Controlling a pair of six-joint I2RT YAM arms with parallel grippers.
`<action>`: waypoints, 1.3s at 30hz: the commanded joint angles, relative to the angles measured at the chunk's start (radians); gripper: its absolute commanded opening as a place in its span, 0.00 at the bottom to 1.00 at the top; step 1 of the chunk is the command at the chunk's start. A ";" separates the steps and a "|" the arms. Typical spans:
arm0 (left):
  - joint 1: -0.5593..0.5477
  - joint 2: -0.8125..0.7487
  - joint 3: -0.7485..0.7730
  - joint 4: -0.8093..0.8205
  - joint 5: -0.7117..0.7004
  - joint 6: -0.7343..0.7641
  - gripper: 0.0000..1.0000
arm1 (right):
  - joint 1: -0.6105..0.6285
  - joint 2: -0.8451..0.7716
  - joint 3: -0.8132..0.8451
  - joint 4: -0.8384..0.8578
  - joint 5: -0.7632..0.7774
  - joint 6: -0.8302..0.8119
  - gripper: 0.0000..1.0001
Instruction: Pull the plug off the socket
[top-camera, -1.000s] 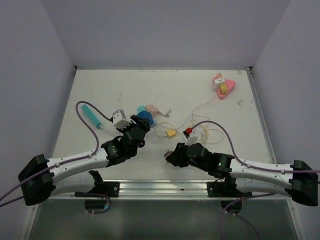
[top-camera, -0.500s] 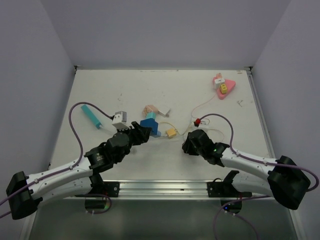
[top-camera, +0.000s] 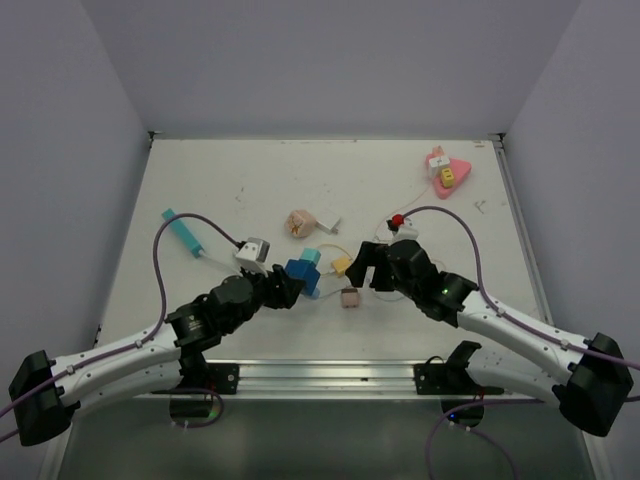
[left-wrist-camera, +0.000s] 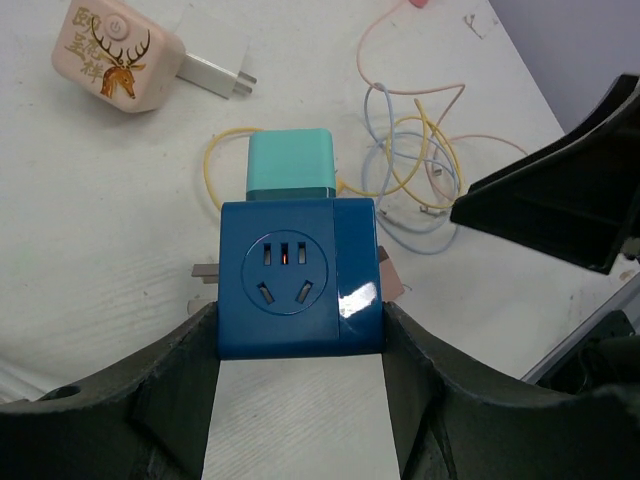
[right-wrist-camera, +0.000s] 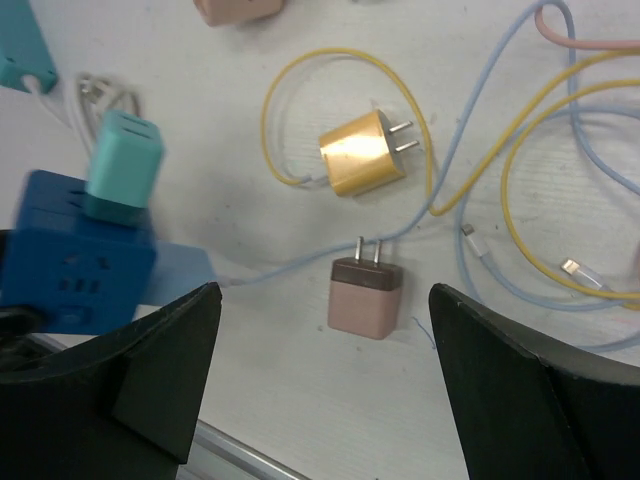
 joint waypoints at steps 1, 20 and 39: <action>-0.002 -0.021 -0.011 0.098 0.057 0.048 0.00 | -0.002 -0.044 0.075 -0.048 -0.030 -0.013 0.89; -0.006 0.007 -0.058 0.212 0.135 0.026 0.00 | -0.001 0.214 0.102 0.363 -0.120 0.342 0.84; -0.014 0.030 -0.084 0.269 0.134 0.012 0.00 | 0.053 0.307 0.056 0.492 -0.209 0.392 0.31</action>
